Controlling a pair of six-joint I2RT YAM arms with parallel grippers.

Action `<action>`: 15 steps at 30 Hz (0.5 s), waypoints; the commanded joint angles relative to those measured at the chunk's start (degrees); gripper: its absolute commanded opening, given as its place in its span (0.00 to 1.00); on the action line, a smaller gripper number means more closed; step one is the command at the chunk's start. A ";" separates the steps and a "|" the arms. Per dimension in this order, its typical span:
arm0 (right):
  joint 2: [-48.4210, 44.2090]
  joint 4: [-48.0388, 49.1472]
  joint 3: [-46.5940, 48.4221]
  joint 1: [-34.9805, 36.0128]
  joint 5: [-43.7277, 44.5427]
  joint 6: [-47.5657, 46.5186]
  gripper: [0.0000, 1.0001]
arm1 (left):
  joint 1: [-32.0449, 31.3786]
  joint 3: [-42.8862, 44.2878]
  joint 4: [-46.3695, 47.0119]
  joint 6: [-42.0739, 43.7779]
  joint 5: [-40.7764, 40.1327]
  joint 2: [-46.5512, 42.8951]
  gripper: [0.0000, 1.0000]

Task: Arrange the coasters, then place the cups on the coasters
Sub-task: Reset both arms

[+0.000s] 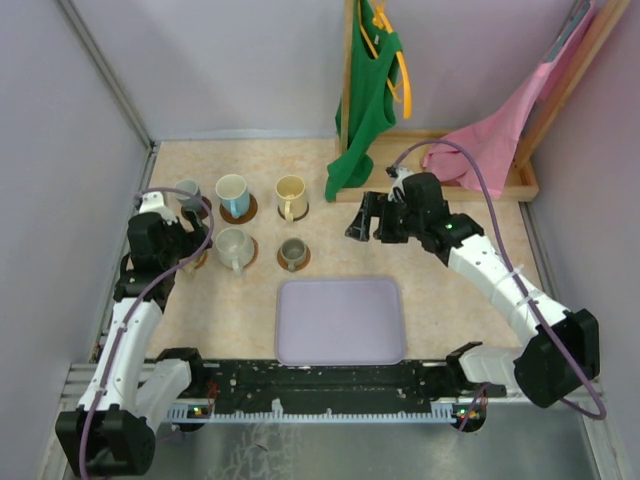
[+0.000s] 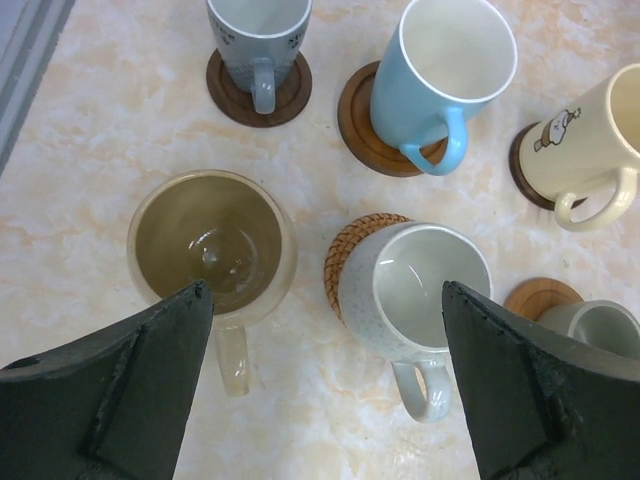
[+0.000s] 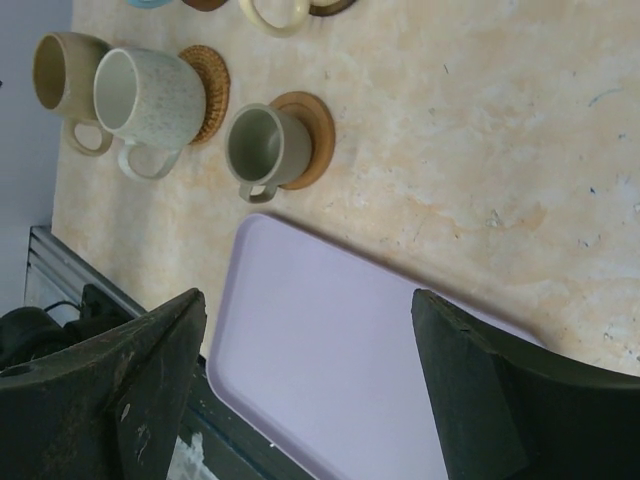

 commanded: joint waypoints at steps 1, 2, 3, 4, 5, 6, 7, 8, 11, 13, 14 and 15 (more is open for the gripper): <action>-0.39 6.16 3.99 2.48 1.51 -1.36 0.84 | -0.01 2.11 -1.09 -2.18 2.77 -1.07 1.00; -0.17 6.46 4.30 3.34 2.53 -1.62 0.84 | -0.07 1.93 -1.24 -2.24 2.85 -1.21 1.00; 0.08 6.71 4.63 4.08 3.29 -2.12 0.84 | -0.14 1.79 -1.32 -2.26 3.09 -1.34 1.00; 0.42 6.68 5.03 4.88 4.47 -2.25 0.84 | -0.17 1.67 -1.46 -2.24 3.23 -1.46 1.00; 0.75 6.61 5.43 5.27 4.97 -2.38 0.84 | -0.22 1.63 -1.60 -2.08 3.33 -1.51 1.00; 1.12 6.66 5.70 5.55 5.04 -2.69 0.85 | -0.34 1.61 -1.61 -1.83 3.23 -1.59 1.00; 1.33 6.73 5.90 5.82 5.37 -3.01 0.85 | -0.43 1.82 -1.61 -1.69 3.06 -1.57 1.00; 1.31 6.73 5.96 6.08 5.87 -3.20 0.85 | -0.43 1.95 -1.72 -1.52 3.00 -1.60 1.00; 0.69 7.68 5.40 6.35 6.44 -3.75 0.85 | -0.71 2.60 -2.11 -1.18 2.93 -1.62 1.00; 0.32 8.05 5.11 6.37 6.58 -4.09 0.85 | -0.80 2.66 -2.14 -0.93 2.91 -1.77 1.00; 0.30 7.94 5.08 6.43 6.76 -4.04 0.85 | -0.81 2.64 -2.14 -0.88 2.91 -1.81 1.00; 0.49 7.60 5.13 6.38 6.90 -4.03 0.85 | -0.90 2.63 -2.14 -0.82 2.83 -1.90 1.00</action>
